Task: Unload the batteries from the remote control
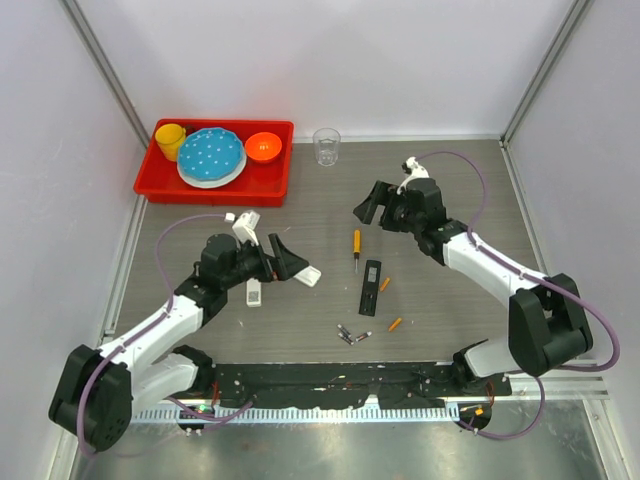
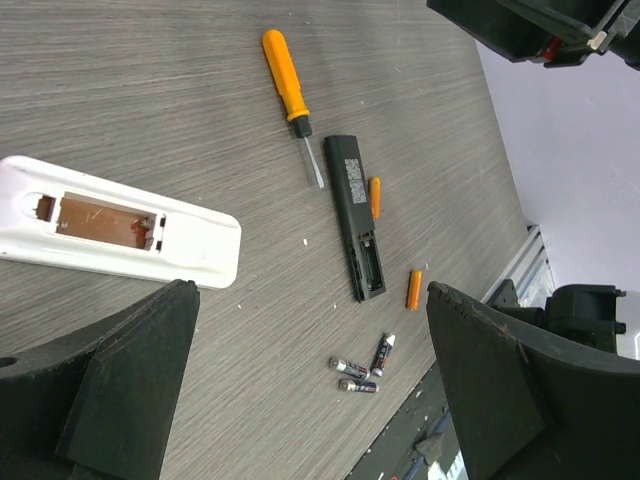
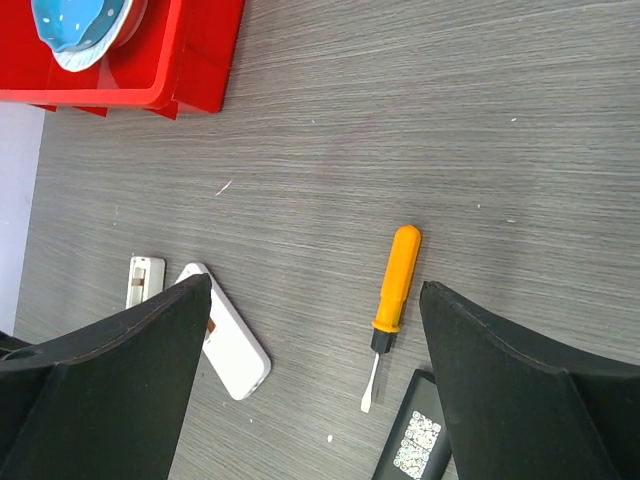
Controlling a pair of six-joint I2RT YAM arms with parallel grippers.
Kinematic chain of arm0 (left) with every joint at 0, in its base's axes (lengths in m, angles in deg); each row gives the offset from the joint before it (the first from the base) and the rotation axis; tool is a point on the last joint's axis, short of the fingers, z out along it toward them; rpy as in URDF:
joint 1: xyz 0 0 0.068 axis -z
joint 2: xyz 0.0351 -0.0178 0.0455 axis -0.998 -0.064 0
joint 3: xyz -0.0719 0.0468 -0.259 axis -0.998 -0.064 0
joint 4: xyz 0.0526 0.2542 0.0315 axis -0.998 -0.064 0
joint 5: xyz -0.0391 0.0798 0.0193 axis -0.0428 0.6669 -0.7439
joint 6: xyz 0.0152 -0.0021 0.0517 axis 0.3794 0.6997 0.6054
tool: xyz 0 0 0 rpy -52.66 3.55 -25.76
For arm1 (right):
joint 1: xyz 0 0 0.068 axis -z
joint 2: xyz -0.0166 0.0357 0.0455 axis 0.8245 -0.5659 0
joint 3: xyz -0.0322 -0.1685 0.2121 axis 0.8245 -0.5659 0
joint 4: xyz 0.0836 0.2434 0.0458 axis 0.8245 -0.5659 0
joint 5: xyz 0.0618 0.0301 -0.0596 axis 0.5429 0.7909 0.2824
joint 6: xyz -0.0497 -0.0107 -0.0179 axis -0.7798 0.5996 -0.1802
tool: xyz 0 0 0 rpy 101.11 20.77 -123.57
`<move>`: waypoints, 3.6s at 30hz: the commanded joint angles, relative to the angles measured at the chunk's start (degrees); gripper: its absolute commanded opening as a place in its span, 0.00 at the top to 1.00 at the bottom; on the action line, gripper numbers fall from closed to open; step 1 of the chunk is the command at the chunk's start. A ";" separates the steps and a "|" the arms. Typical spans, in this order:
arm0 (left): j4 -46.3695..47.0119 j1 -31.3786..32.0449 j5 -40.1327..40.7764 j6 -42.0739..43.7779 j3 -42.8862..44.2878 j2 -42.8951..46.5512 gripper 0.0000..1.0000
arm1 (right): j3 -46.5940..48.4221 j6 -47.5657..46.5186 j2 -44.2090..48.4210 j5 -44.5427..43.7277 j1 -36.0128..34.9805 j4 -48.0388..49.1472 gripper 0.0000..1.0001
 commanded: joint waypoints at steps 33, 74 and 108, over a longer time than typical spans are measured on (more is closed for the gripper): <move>-15.92 -0.36 26.64 5.99 4.67 11.72 0.00 | -3.48 -6.17 12.74 -11.92 -0.02 -6.15 0.10; -29.98 -0.27 52.94 2.47 7.66 10.31 0.00 | -8.13 -10.13 21.01 -25.72 -0.11 -9.93 0.10; -23.92 -0.36 35.61 14.51 10.03 3.81 0.00 | -16.66 -14.61 27.69 -26.51 -0.11 0.97 0.12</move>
